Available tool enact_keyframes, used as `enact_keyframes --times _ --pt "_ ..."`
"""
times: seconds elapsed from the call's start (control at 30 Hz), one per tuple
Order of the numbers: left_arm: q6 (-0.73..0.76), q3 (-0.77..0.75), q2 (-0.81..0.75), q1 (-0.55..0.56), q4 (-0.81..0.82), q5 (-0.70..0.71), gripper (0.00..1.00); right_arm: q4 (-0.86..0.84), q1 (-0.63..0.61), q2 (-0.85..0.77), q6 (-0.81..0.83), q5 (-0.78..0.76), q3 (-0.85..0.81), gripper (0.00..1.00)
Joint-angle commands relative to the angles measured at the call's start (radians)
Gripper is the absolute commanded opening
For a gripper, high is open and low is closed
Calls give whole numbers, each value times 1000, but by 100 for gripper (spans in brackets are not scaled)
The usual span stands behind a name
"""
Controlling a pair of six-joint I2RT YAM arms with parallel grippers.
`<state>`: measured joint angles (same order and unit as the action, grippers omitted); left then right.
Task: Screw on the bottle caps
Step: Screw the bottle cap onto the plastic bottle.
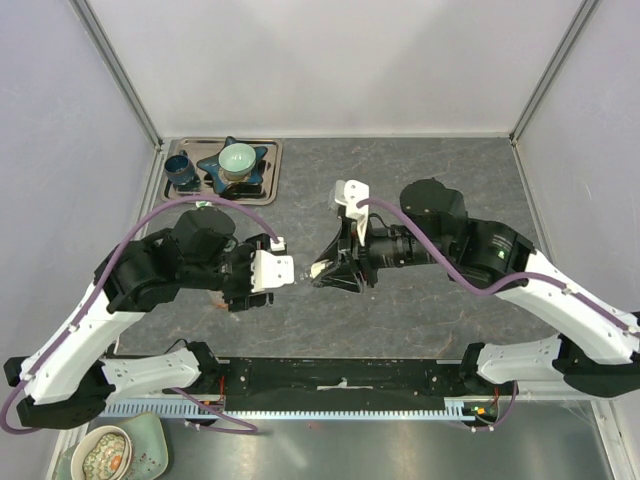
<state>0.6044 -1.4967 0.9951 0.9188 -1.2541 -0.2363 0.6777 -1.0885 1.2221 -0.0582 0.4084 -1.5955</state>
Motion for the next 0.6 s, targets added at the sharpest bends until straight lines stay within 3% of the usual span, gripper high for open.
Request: enact_keyframes --times 0.0,0.13,0.4,0.57 --pt "8 4 11 25 470 -46 21 146 -27 132 -111 31 -9 17" --pt "-57 41 -10 25 528 -18 21 209 -28 178 -169 -106 -76 14" --pt "-233 89 -49 25 676 15 21 258 -71 244 -239 -463 -178 18" --pt "-431 150 -90 23 801 -50 16 244 -80 257 -246 -510 -207 22"
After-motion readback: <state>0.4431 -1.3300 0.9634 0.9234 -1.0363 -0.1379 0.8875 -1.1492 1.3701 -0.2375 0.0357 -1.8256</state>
